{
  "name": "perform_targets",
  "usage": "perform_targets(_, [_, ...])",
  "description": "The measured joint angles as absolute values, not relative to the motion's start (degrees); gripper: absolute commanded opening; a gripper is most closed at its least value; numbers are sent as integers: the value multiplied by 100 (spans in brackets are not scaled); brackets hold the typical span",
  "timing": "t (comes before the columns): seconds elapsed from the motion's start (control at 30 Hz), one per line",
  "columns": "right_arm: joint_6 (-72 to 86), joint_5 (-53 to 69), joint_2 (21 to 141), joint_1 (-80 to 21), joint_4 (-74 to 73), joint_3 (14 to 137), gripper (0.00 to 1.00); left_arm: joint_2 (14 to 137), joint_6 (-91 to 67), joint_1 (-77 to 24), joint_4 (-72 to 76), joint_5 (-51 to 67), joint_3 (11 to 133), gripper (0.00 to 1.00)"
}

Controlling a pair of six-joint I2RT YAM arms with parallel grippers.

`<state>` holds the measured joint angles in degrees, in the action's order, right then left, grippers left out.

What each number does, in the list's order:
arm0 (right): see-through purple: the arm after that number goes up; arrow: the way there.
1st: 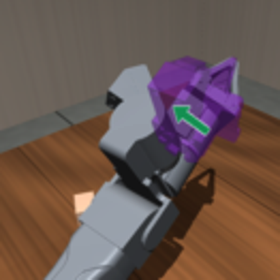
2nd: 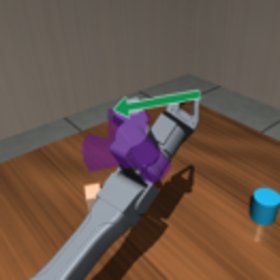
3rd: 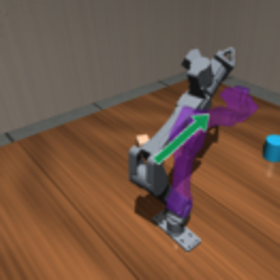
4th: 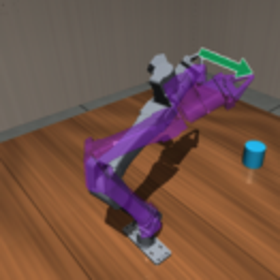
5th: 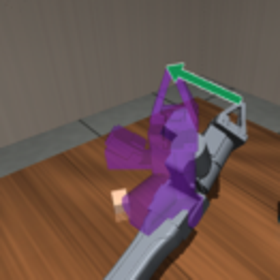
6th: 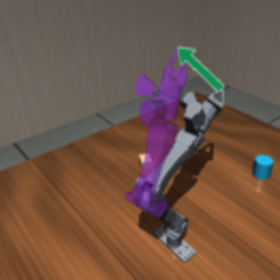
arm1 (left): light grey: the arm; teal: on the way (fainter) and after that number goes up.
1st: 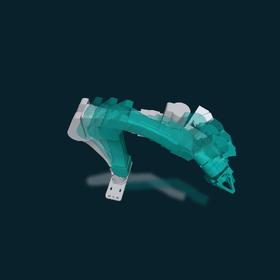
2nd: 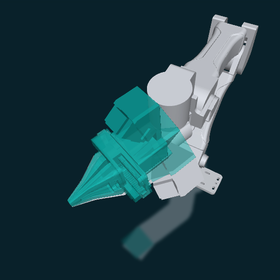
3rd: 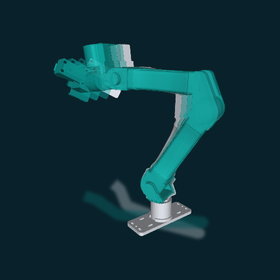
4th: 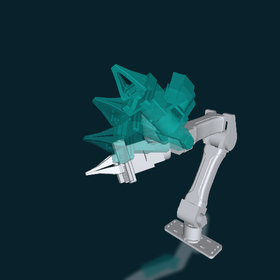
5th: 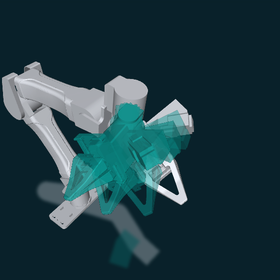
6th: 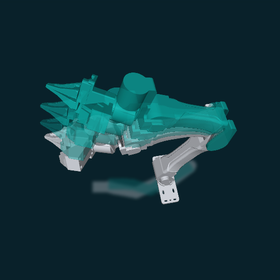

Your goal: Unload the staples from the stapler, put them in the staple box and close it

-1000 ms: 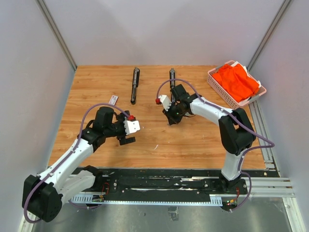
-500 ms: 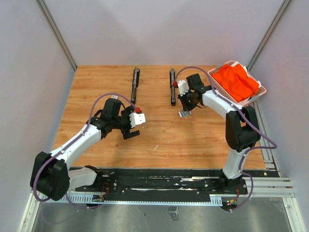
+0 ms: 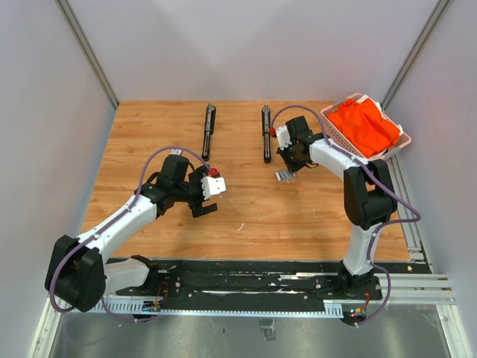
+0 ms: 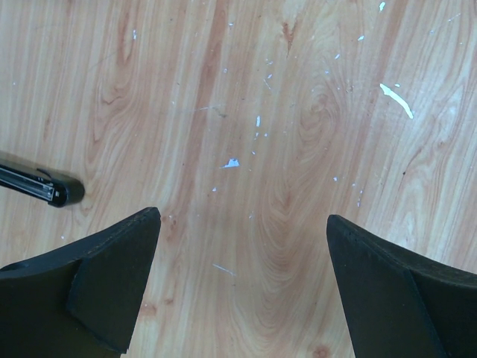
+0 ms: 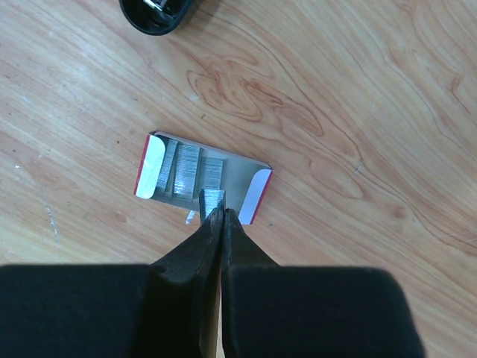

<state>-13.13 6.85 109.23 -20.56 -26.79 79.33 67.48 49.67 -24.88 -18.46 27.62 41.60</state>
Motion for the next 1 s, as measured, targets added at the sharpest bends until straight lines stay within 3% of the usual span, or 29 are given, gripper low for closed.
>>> perform_targets(1.0, [-1236,110,11181,-2053,-2517,7933,1,6694,4943,-2488,-1752,2751,4040,98])
